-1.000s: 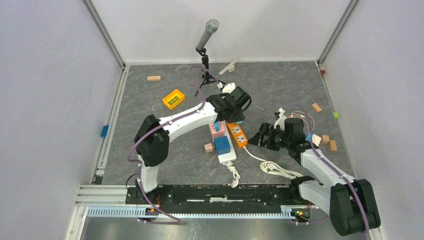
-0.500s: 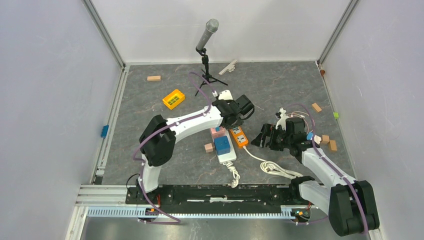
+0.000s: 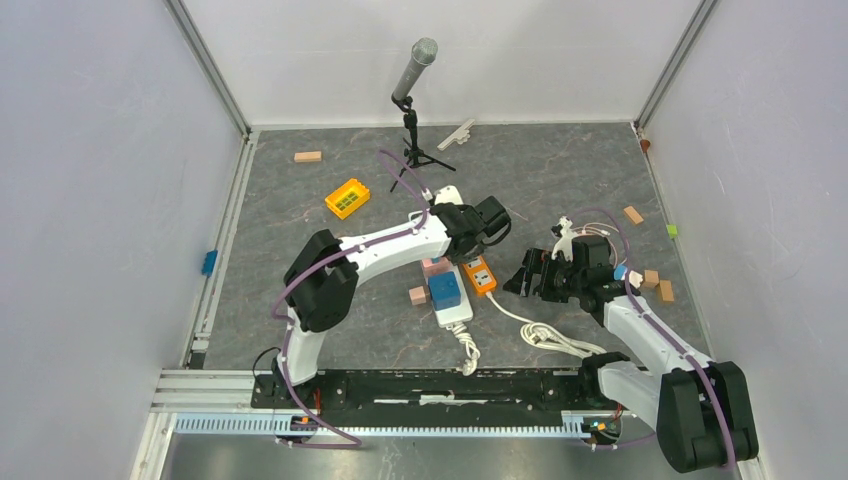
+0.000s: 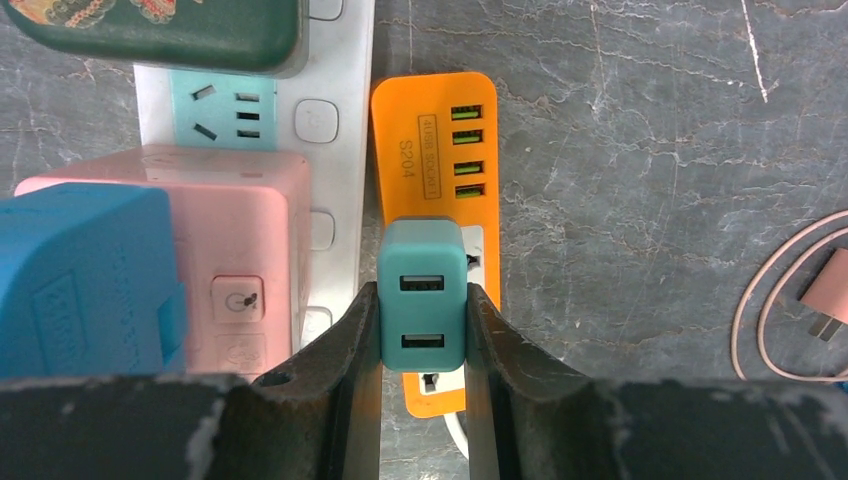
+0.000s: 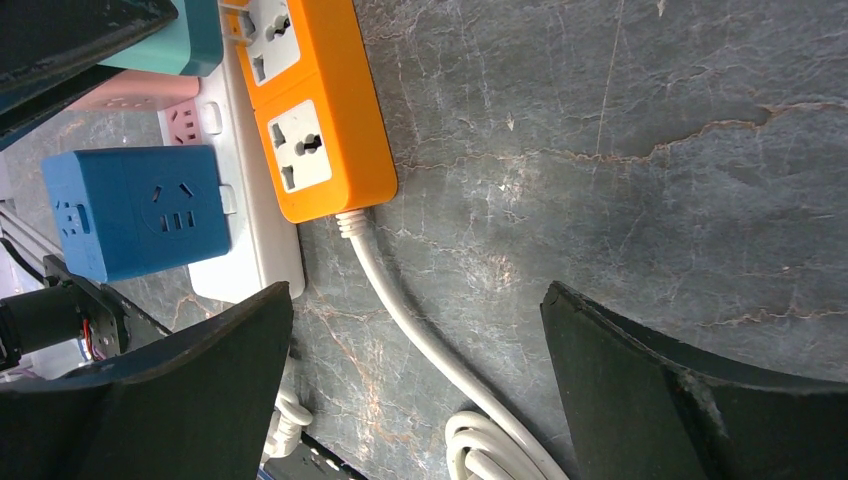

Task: Insert the plug
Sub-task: Insert the plug into the socket.

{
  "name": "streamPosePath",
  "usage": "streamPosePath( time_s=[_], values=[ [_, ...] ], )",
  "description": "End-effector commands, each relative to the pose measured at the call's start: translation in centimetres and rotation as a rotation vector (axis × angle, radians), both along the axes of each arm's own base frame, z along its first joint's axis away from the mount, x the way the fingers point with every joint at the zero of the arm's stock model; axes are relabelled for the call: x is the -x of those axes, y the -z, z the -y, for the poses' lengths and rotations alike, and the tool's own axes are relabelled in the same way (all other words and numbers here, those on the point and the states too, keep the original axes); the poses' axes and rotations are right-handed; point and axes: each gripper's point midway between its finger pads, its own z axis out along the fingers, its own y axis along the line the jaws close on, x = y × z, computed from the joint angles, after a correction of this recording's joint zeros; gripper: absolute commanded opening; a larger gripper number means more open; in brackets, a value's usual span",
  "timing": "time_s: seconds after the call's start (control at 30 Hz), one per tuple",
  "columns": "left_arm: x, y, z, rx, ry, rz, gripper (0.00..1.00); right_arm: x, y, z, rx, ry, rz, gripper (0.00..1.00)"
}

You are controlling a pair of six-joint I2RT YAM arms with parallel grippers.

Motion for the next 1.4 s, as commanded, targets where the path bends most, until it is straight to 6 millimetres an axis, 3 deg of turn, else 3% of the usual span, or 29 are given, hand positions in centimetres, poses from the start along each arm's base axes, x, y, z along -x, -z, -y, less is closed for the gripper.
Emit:
streamPosePath(
  time_s=[0.0, 1.1, 1.37],
  values=[
    [0.4, -1.2, -0.4, -0.015, -0.037, 0.027, 0.02, -1.5, -1.7, 0.0, 0.002, 0.000, 0.071, 0.98],
    [1.5, 3.2, 0.8, -0.081, 0.002, -0.057, 0.02, -1.8, -1.4, 0.4, 0.026, 0.001, 0.069, 0.98],
    [1.9, 6.8, 1.4, -0.134, 0.049, -0.129, 0.02, -2.7, -1.9, 1.2, 0.077, 0.009, 0.080, 0.98]
  ],
)
